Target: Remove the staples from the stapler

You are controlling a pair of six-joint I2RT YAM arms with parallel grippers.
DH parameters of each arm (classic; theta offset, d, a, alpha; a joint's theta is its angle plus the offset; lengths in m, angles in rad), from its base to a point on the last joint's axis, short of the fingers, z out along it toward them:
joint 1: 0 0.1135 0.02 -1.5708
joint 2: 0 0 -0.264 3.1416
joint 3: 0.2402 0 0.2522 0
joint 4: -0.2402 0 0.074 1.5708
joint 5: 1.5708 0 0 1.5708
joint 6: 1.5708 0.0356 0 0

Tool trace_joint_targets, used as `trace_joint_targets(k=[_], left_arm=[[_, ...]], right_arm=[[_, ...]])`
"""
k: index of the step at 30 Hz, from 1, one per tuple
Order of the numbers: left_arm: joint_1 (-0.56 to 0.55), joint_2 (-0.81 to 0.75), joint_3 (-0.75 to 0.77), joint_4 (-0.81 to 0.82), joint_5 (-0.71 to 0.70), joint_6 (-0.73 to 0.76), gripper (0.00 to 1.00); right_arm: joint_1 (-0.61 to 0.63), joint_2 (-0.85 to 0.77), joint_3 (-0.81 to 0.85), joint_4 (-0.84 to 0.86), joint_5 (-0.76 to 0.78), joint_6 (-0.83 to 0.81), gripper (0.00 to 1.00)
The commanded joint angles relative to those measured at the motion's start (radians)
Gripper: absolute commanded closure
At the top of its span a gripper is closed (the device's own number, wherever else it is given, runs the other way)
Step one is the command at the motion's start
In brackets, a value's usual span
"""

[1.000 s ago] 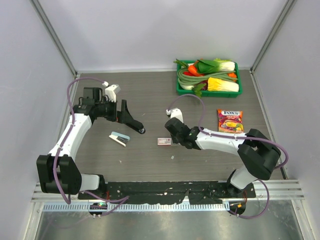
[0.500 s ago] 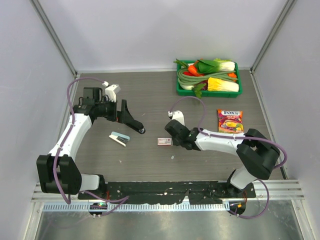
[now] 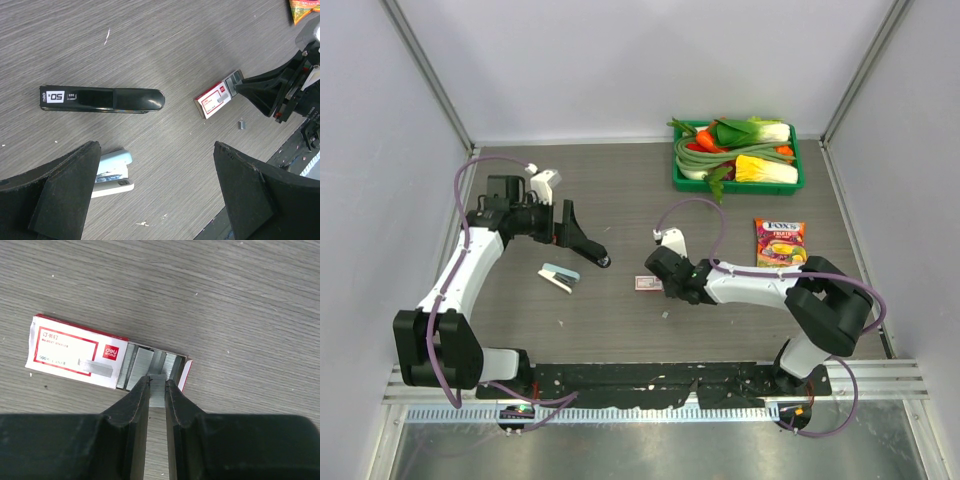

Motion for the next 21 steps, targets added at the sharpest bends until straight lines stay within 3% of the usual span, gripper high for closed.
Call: trace_joint_targets(k=[1, 21], left_arm=[[0.006, -0.033, -0.008, 0.022, 0.027, -0.002, 0.0], [0.008, -0.029, -0.015, 0.025, 0.032, -0.001, 0.0]], right_arm=[[0.003, -0.015, 0.036, -0.002, 0.07, 0.022, 0.99], [0.001, 0.014, 0.044, 0.035, 0.079, 0.019, 0.99]])
